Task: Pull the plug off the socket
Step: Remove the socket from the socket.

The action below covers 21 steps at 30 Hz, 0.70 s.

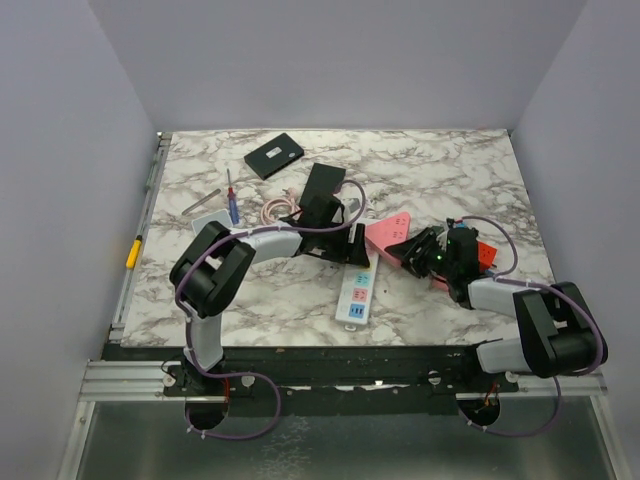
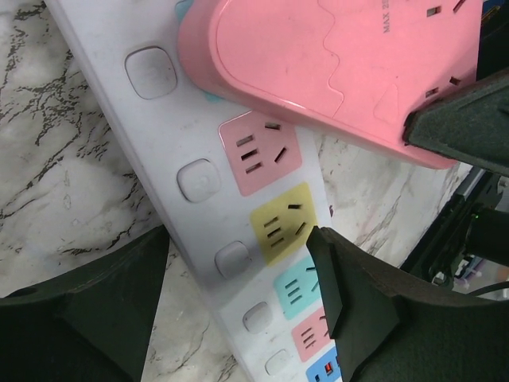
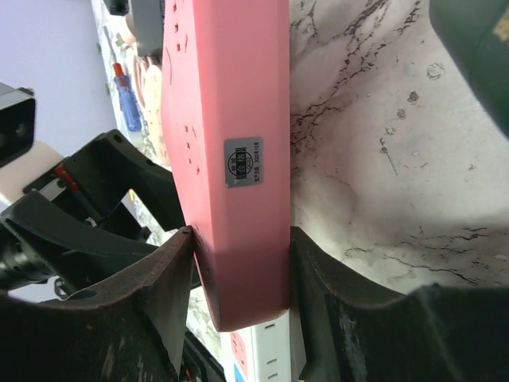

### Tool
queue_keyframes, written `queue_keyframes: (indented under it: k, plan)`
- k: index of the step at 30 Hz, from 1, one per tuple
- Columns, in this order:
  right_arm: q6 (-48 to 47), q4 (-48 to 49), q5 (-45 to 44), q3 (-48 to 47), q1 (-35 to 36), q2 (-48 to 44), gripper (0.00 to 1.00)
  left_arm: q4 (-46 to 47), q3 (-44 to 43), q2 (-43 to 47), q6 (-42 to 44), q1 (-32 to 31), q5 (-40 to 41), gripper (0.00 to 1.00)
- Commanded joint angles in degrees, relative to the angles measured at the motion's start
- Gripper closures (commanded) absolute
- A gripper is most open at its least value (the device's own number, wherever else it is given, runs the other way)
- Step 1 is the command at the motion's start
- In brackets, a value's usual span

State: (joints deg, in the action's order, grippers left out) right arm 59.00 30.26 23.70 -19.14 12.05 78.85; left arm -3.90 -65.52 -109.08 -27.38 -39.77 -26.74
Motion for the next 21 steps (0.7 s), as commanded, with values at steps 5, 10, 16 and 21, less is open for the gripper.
queue_keyframes:
  k: [5, 10, 16, 21]
  plan:
    - [4.0, 5.8, -0.6, 1.4, 0.6, -3.1, 0.98, 6.7, 3.9, 2.4, -5.6, 1.1, -6.0, 0.21]
    - [5.1, 5.7, -2.8, 0.7, 1.1, -4.6, 1.0, 6.8, 4.9, 4.2, -5.4, 1.0, -3.8, 0.16]
    - [5.0, 4.3, -4.9, -1.2, 1.9, -4.9, 1.0, 7.1, 5.4, 5.9, -4.8, 0.2, -2.3, 0.09]
    - [5.0, 3.7, -5.7, -2.4, 2.3, -4.4, 1.0, 7.3, 6.2, 5.4, -5.1, -1.2, -0.8, 0.04]
